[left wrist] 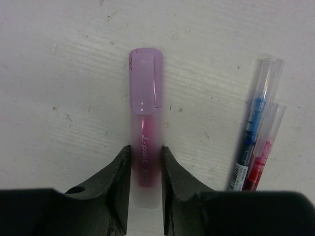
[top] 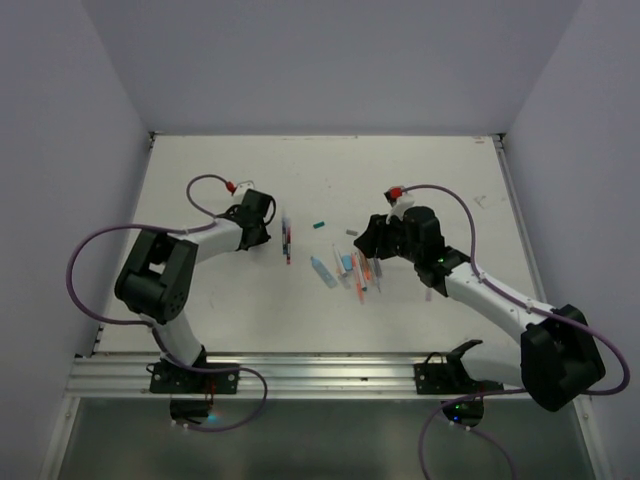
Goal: Open the pen caps
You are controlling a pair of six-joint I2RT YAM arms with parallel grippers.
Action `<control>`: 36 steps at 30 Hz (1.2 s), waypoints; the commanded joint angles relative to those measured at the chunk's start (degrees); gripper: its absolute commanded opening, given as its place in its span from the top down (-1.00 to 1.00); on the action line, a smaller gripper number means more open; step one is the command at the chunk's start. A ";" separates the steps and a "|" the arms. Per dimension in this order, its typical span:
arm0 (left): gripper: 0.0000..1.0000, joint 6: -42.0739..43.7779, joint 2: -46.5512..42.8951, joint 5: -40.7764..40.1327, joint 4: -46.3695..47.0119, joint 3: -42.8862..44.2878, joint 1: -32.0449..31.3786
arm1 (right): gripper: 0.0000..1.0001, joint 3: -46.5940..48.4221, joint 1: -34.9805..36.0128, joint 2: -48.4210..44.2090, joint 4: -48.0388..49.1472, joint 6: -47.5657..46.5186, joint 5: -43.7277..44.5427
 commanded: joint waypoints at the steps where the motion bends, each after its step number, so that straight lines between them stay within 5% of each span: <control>1: 0.95 -0.03 -2.94 0.86 0.61 -1.37 0.31 | 0.06 1.50 0.10 -1.20 2.10 0.34 -2.12; 7: 1.00 3.40 -13.83 5.78 4.21 -5.32 -0.83 | -0.01 5.28 0.36 -0.33 5.00 6.05 -3.71; 14: 1.00 8.49 -26.84 6.93 8.70 -8.93 -10.83 | -0.19 14.59 3.52 7.32 8.34 12.47 -6.08; 25: 1.00 14.73 -32.04 8.86 11.60 -9.81 -19.11 | -0.20 28.57 8.62 18.57 5.45 16.78 -1.08; 36: 1.00 15.53 -32.66 9.39 13.18 -10.16 -20.61 | -0.17 29.99 9.76 22.53 4.04 18.01 3.85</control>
